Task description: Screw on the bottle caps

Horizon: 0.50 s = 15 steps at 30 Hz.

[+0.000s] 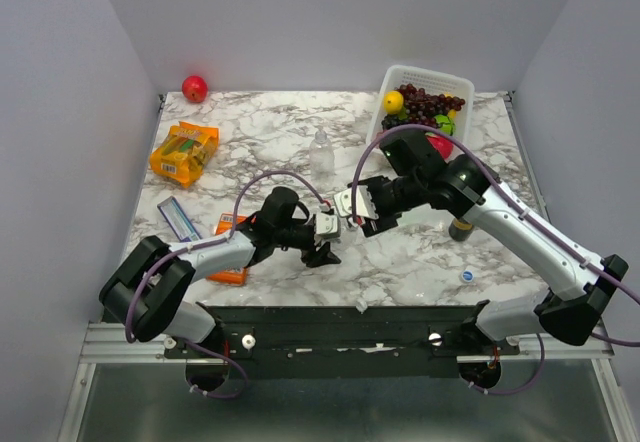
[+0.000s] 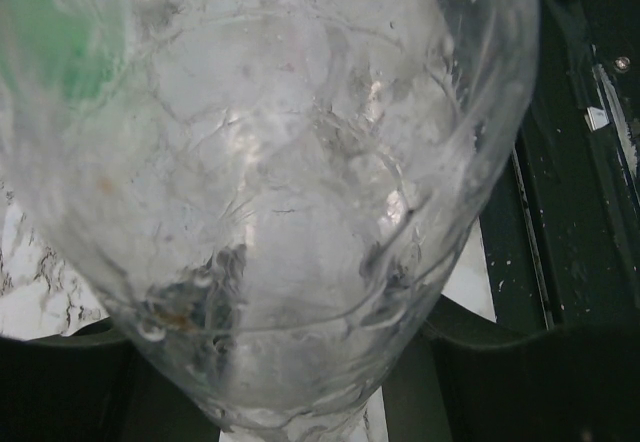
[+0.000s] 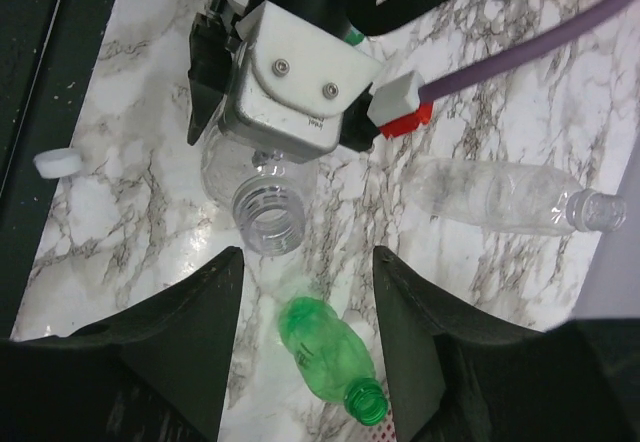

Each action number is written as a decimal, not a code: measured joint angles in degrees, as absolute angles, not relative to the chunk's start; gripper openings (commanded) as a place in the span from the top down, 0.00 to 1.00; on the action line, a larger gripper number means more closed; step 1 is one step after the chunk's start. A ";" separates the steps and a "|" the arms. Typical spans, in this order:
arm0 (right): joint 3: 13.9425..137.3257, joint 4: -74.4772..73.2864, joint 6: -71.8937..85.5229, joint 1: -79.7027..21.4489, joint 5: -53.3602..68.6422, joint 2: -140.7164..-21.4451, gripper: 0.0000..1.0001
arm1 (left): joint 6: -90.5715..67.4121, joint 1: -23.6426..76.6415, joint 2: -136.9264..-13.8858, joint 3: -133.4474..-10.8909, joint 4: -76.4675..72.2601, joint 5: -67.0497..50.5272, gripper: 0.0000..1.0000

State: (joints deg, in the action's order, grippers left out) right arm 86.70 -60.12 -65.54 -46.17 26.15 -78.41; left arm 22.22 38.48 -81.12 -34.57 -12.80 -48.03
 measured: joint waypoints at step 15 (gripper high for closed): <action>66.04 -51.68 -46.78 -46.13 22.46 -68.42 0.45 | 0.80 37.56 -77.89 -19.77 -38.87 -29.78 1.00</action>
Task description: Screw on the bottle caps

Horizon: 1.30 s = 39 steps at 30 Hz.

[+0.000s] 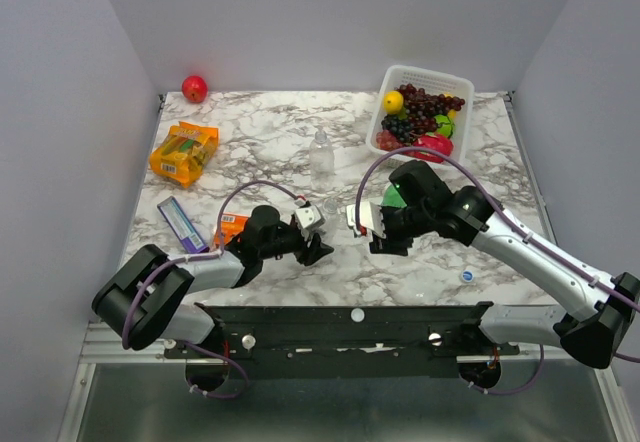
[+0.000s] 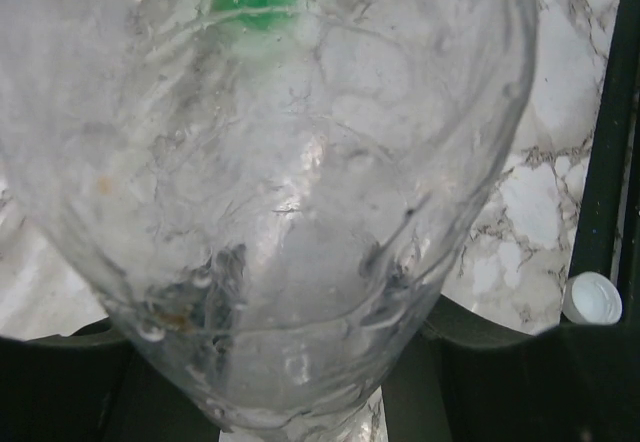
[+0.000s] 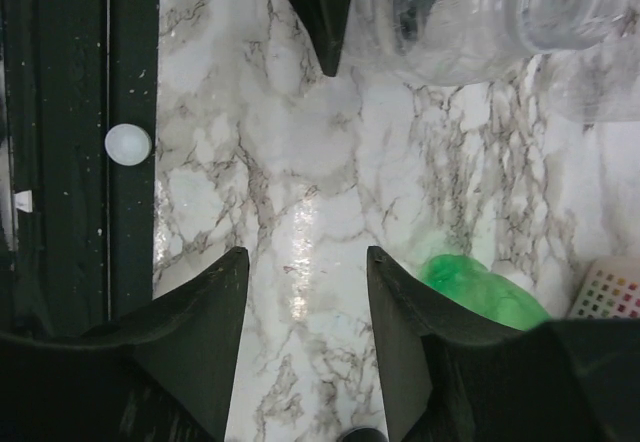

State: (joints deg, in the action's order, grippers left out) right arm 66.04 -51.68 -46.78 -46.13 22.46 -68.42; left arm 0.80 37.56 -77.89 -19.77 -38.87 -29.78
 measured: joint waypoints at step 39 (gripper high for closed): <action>42.87 -41.39 -78.04 -61.01 38.26 -81.01 0.59 | -2.07 36.42 -83.55 -12.97 -57.56 -22.55 0.52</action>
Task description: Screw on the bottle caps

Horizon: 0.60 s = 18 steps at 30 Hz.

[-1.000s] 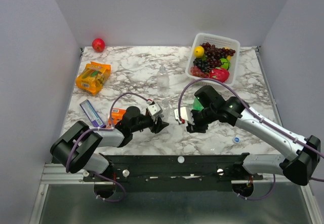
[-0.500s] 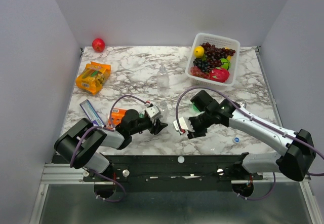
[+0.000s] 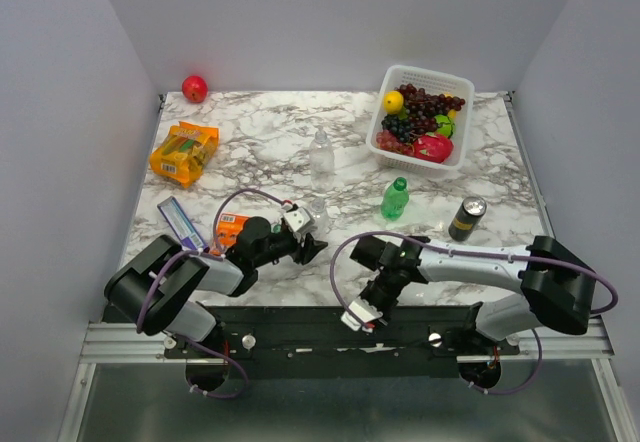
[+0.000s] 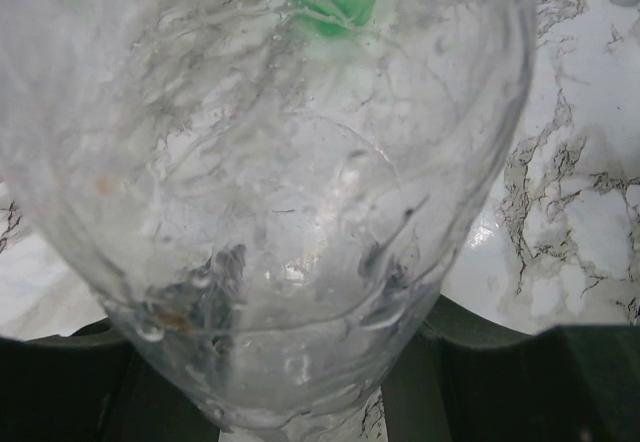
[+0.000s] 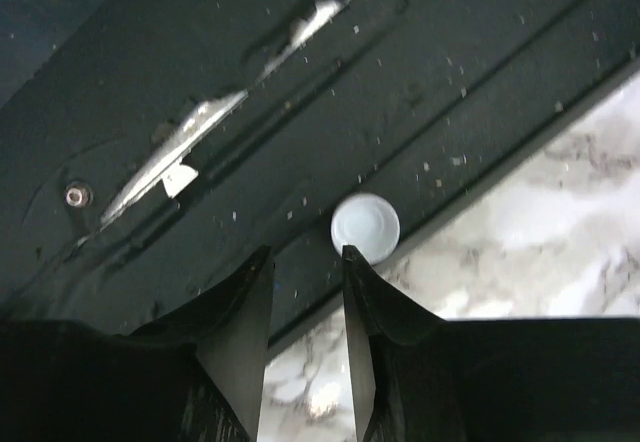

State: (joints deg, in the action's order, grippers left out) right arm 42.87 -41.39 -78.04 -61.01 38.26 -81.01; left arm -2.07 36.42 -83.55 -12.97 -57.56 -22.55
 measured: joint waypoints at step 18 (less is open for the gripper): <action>41.82 -32.23 -74.56 -64.49 36.38 -86.00 0.62 | -8.12 32.99 -59.51 -14.20 -31.90 -24.73 0.71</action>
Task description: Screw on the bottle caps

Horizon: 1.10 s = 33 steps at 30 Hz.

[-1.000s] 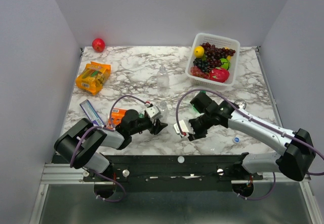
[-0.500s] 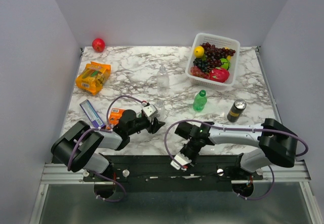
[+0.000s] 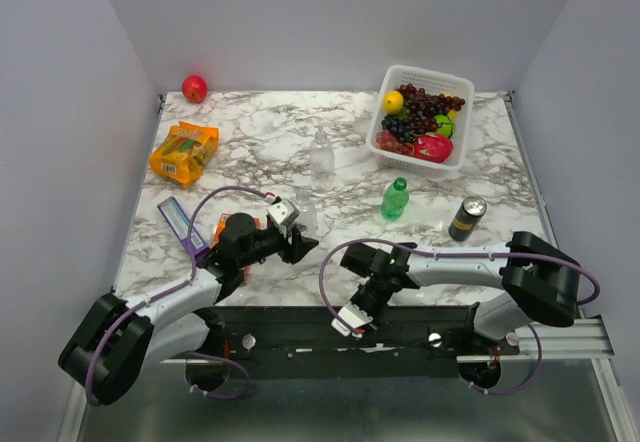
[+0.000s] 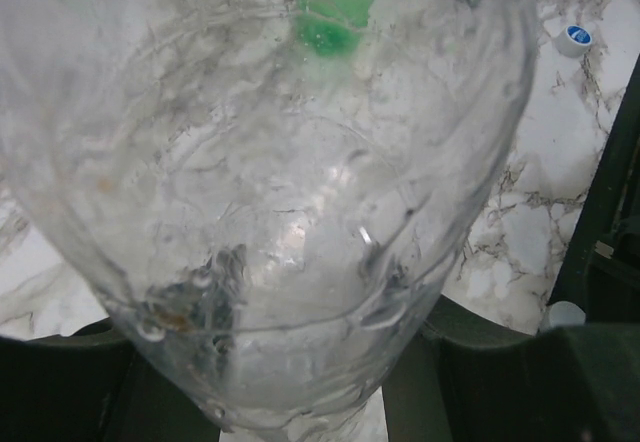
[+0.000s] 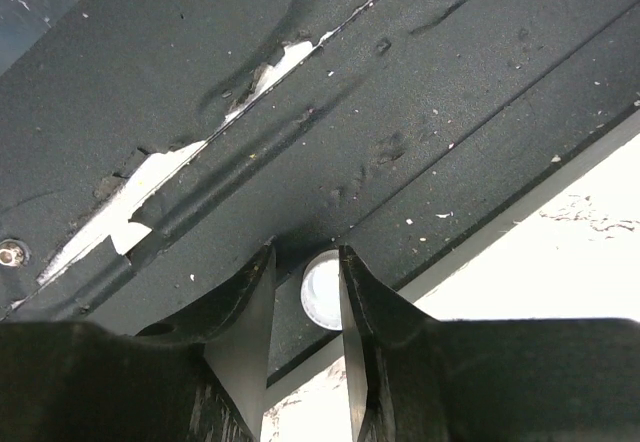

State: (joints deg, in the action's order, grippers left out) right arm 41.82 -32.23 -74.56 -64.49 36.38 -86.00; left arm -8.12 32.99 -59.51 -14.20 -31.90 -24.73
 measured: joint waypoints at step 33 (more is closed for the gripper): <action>36.60 -33.69 -72.86 -63.22 26.68 -68.03 0.99 | -16.84 35.40 -93.65 -49.80 26.74 -33.30 0.50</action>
